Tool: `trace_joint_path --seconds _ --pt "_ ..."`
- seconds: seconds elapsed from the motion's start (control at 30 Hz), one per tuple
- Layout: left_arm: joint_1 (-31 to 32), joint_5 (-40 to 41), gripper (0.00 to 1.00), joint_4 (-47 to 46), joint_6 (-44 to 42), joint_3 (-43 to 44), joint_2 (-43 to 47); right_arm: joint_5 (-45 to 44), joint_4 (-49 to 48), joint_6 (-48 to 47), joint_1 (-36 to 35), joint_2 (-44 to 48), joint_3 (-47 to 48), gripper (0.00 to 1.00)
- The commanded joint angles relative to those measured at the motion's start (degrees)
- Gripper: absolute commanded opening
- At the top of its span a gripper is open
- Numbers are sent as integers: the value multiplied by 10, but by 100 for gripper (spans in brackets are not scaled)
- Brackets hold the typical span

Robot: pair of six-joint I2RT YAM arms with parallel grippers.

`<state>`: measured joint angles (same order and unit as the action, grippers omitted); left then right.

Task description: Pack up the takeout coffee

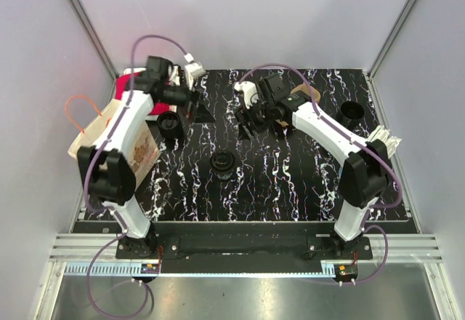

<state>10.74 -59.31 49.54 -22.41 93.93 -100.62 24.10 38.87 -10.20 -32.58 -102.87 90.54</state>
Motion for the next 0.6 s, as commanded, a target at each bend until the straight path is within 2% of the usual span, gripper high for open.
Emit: trace_joint_path --seconds 0.0,0.2,0.3,0.4,0.57 --pt "-22 57 99 -15 19 38 100 -117 -9 46 -42 32 46 74" --pt "-40 175 99 -19 35 30 197 -191 23 68 -110 -6 102 79" --pt "-44 297 99 -15 38 29 258 -181 44 84 -140 -23 122 79" --pt "-60 351 99 -13 40 16 305 -190 44 117 -168 -36 126 74" --pt "-85 378 99 -15 51 -33 360 -201 38 167 -205 -70 124 65"
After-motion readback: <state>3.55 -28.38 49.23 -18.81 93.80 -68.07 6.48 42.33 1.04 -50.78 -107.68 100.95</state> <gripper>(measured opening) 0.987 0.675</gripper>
